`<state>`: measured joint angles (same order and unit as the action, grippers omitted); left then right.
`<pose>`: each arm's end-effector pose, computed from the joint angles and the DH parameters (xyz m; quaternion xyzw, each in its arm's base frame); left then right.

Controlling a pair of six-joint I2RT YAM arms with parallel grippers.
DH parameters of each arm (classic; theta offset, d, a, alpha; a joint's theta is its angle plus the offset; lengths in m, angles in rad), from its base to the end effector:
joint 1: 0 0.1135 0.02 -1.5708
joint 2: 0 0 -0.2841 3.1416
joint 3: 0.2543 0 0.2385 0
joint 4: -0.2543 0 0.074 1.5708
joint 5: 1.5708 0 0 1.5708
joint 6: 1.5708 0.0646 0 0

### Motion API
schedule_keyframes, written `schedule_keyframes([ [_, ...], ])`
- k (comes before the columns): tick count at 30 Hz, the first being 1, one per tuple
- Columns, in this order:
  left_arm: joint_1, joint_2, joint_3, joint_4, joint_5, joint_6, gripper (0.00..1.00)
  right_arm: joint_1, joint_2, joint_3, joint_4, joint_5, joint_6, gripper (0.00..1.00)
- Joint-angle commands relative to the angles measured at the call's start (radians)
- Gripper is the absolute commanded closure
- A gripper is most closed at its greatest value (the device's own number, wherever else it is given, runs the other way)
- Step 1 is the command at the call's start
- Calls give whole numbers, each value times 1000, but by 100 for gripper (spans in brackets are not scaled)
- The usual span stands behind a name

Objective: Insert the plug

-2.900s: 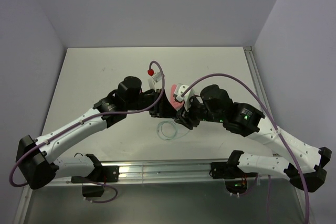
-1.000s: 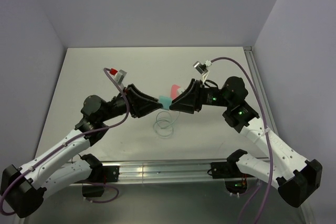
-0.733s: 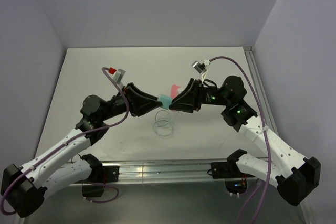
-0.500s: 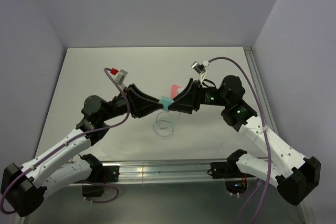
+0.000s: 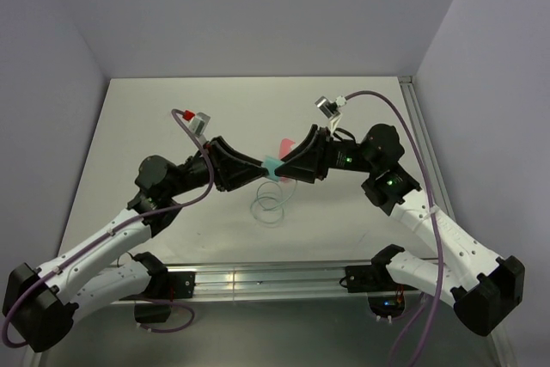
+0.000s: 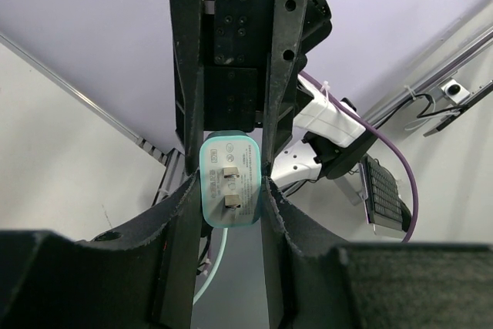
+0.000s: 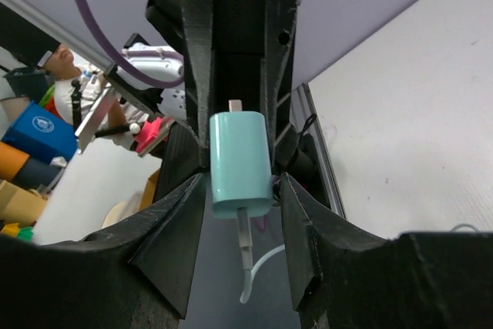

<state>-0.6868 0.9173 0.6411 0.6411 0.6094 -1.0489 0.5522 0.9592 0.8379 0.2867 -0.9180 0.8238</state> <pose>0.1346 -0.1582 0.3792 0.1457 0.5766 -0.7094 0.3782 0.1476 0.1512 0.3964 -0.2565 0.6198 0.6556 0.3467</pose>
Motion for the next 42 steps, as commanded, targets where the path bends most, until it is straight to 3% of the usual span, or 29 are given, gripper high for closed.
schedule_keyframes([
  [1, -2, 8, -4, 91, 15, -23, 100, 5, 10, 13, 114, -19, 38, 50],
  [16, -5, 26, 15, 111, 15, -19, 100, 6, 29, 26, 95, -44, 22, 51],
  [20, -3, 22, 14, 91, 15, -4, 100, 6, 33, 41, 65, -42, 9, 100],
  [22, -3, 18, 31, 46, -6, 19, 99, 9, 35, 53, 24, -32, -12, 100],
  [24, -3, 2, 51, -113, -92, 84, 85, 11, 35, 85, -56, 7, -57, 100],
  [25, -3, -9, 63, -163, -121, 105, 62, 11, 35, 127, -167, 48, -122, 100],
  [30, -3, -130, 72, -443, -377, 231, 7, 8, 65, 271, -532, 212, -339, 100],
  [35, -2, -254, 26, -604, -727, 224, 4, 9, 137, 398, -834, 381, -569, 100],
  [42, 10, -255, -28, -609, -767, 214, 11, 11, 165, 397, -902, 485, -678, 100],
])
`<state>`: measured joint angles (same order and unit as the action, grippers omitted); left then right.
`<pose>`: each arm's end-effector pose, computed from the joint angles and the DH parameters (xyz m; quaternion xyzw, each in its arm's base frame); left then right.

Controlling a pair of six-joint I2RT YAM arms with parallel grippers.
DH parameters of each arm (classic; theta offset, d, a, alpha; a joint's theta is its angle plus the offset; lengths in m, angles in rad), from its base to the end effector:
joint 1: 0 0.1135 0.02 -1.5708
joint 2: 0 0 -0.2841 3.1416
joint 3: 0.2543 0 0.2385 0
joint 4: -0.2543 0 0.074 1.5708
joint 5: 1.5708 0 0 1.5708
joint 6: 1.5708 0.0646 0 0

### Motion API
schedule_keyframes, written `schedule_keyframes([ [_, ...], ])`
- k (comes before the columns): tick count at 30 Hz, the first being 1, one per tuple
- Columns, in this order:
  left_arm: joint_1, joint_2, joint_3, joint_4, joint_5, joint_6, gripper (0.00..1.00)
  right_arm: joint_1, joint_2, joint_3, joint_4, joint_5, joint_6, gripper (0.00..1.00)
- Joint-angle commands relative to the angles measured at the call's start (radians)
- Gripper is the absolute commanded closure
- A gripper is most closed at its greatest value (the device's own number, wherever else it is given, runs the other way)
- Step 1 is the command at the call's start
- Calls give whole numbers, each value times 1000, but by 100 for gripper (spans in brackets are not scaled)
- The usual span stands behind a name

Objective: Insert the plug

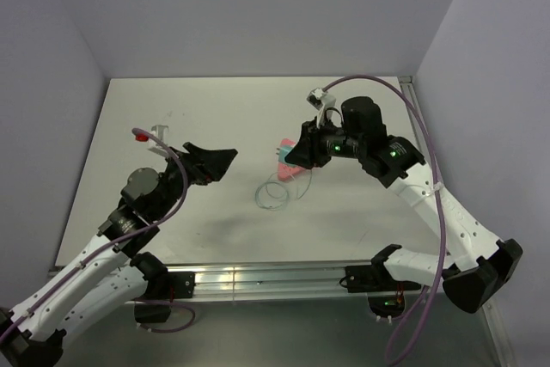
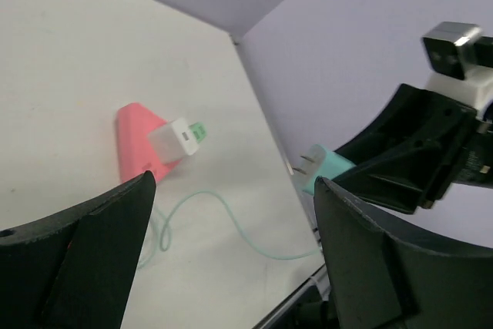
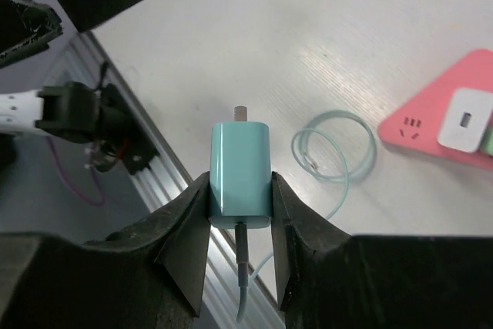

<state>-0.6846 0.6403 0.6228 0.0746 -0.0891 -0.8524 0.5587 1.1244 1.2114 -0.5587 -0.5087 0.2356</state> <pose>0.1292 -0.0981 0.3471 -0.0897 0.6808 -0.4828 0.5434 0.1854 0.1530 0.3903 -0.2625 0.7934 0.3934 0.3832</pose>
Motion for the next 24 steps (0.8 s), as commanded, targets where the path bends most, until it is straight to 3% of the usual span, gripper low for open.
schedule_keyframes([
  [1, 14, 42, -5, -41, -60, 22, 11, 4, 14, 34, -67, 85, -97, 100],
  [8, 42, 153, 38, -65, 11, 33, 12, 6, 101, 94, -127, 203, -61, 100],
  [11, 59, 189, 38, -55, 60, 33, 14, 4, 124, 85, -113, 246, 27, 100],
  [18, 80, 263, 38, 8, 112, 16, 21, -6, 176, 50, -63, 216, 165, 100],
  [24, 95, 383, 60, 91, 187, -2, 16, -83, 158, -41, -8, 113, 313, 100],
])
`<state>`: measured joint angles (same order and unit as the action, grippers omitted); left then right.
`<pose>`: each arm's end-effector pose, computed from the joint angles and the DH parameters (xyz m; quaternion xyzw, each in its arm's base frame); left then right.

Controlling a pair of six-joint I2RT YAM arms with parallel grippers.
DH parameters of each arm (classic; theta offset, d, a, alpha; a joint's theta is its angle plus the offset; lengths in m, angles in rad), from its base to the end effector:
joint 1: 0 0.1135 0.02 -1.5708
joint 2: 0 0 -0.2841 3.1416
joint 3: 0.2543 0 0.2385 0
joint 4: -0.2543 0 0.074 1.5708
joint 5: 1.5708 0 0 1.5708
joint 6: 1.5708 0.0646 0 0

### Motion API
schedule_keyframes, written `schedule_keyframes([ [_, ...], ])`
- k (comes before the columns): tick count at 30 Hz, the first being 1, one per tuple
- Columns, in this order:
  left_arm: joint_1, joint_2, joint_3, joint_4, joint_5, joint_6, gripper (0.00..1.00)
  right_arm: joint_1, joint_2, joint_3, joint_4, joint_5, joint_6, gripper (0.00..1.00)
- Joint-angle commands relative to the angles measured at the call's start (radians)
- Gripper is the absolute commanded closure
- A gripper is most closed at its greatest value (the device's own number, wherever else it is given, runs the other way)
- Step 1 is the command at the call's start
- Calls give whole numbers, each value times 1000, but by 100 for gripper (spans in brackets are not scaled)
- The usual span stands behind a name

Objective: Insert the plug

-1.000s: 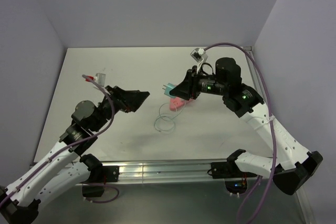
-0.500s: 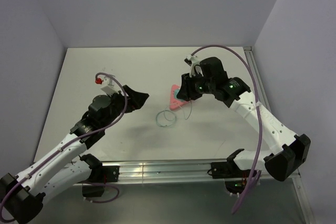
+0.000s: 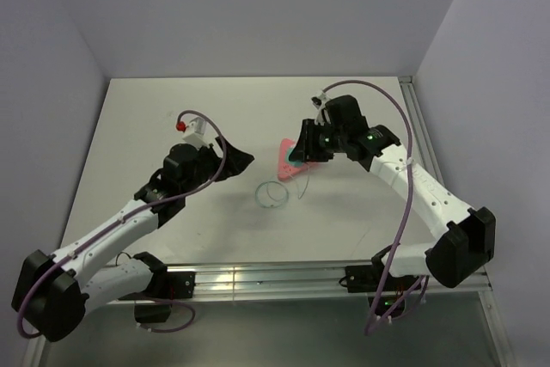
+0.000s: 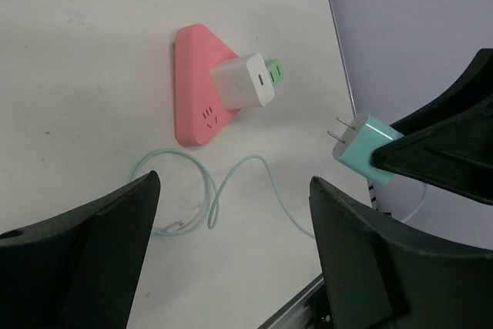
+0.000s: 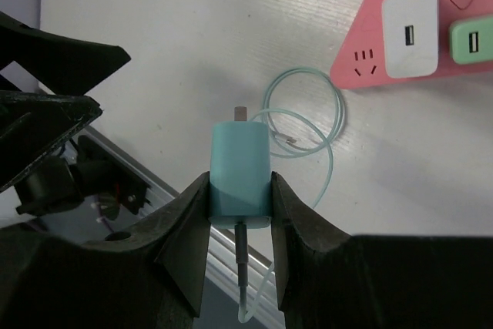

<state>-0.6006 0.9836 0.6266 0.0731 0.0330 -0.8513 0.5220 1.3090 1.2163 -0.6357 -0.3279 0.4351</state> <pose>0.1909 -0.1334 0.2867 -0.0902 0.7949 -0.4081 0.4399 0.2347 0.1590 0.3363 -0.1058 0.8966 0.3180 0.2895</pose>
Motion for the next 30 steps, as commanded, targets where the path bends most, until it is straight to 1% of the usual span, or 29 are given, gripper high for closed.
schedule_keyframes([
  [1, 19, 99, 70, 97, 82, -11, 16, -62, -34, -63, 77, -89, 126, 100],
  [4, 71, 257, 139, 96, 180, -32, 17, -120, -79, -139, 119, -138, 162, 100],
  [5, 87, 300, 166, 122, 249, -35, 19, -144, -94, -161, 132, -138, 171, 100],
  [6, 103, 340, 179, 137, 281, -46, 19, -152, -121, -197, 157, -135, 189, 100],
  [7, 131, 421, 189, 158, 322, -57, 20, -155, -132, -211, 163, -134, 197, 100],
  [8, 140, 459, 214, 207, 350, -60, 21, -158, -139, -222, 165, -132, 201, 100],
  [9, 150, 530, 232, 218, 376, -61, 22, -160, -148, -239, 169, -131, 202, 100],
  [11, 145, 601, 272, 267, 415, -64, 22, -160, -162, -247, 166, -114, 192, 100],
  [12, 144, 663, 283, 310, 453, -78, 21, -162, -172, -245, 150, -102, 185, 100],
  [14, 144, 717, 309, 368, 499, -71, 18, -163, -186, -244, 134, -73, 175, 100],
  [15, 144, 772, 329, 372, 539, -40, 16, -169, -206, -257, 140, -82, 177, 100],
  [18, 144, 842, 384, 352, 547, 33, 15, -188, -241, -291, 157, -118, 182, 100],
  [19, 144, 857, 393, 358, 574, 46, 16, -192, -246, -293, 157, -125, 177, 100],
  [20, 145, 875, 421, 355, 591, 61, 20, -194, -252, -294, 156, -132, 171, 100],
  [22, 144, 920, 455, 303, 588, 112, 21, -200, -264, -299, 156, -143, 165, 100],
  [25, 144, 960, 493, 274, 558, 143, 21, -204, -277, -304, 162, -160, 154, 100],
  [27, 145, 1009, 527, 274, 568, 153, 23, -208, -280, -302, 160, -166, 142, 100],
  [28, 144, 1027, 568, 237, 574, 159, 25, -212, -280, -301, 159, -166, 140, 100],
  [30, 145, 1075, 597, 225, 594, 178, 29, -215, -283, -304, 162, -169, 137, 100],
])
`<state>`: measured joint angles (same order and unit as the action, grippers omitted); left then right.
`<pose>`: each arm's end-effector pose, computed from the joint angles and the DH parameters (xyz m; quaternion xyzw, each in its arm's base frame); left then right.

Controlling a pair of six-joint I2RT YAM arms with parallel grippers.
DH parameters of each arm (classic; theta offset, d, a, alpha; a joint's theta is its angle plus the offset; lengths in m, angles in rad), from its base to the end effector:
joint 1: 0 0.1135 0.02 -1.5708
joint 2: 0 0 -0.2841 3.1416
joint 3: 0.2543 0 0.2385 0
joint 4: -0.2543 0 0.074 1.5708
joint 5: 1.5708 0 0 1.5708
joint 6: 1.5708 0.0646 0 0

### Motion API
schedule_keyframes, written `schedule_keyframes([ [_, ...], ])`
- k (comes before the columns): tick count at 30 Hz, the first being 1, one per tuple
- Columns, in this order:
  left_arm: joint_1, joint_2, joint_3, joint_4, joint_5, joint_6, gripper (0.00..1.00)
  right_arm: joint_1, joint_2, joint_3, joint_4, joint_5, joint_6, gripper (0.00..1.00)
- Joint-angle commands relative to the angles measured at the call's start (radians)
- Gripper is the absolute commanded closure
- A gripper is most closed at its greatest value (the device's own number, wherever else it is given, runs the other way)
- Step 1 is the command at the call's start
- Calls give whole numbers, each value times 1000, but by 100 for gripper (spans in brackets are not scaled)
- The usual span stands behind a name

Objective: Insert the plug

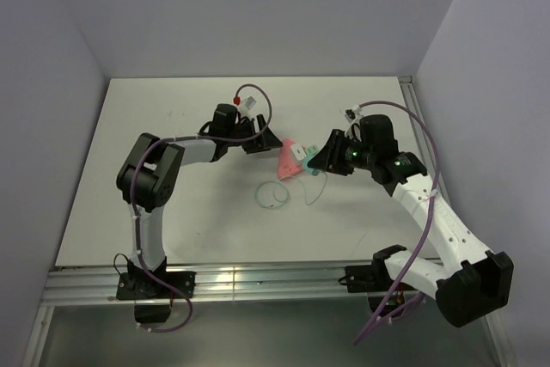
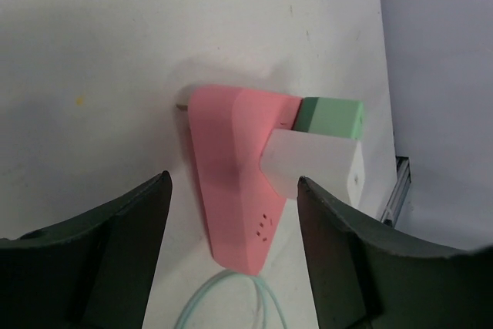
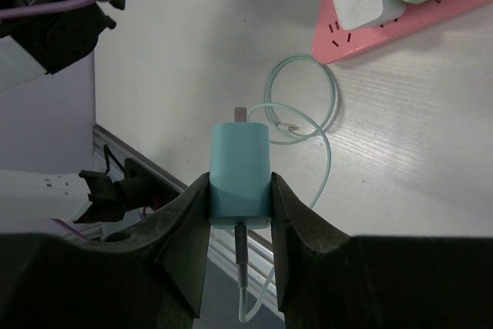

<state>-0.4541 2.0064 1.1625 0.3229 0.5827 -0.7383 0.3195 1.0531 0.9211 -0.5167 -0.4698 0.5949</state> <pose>0.3880 -0.2289 0.1748 0.0251 0.8409 -0.4752 0.2576 0.2006 0.0972 0.3100 0.0170 0.8770 0.3780 0.2962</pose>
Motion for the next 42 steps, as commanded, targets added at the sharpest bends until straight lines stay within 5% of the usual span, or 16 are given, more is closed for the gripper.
schedule_keyframes([
  [1, -3, 61, 72, -22, 54, 63, 29, -14, -28, -10, 44, -29, -26, 100],
  [19, -15, 215, 132, 125, 227, -19, 34, -20, -7, -5, 63, -76, -32, 100],
  [25, -26, 246, 132, 182, 256, -91, 57, -20, -4, 9, 52, -72, -33, 100],
  [29, -26, 229, 95, 202, 238, -111, 87, -20, -2, 10, 52, -70, -37, 100],
  [31, -26, 207, 41, 244, 204, -130, 99, -20, 14, 13, 41, -69, -46, 100],
  [37, -60, 56, -249, 510, -71, -284, 99, -16, 68, 19, 8, -41, -38, 100],
  [42, -176, 15, -346, 633, -266, -320, 99, -10, 148, 48, -54, -76, -29, 100],
])
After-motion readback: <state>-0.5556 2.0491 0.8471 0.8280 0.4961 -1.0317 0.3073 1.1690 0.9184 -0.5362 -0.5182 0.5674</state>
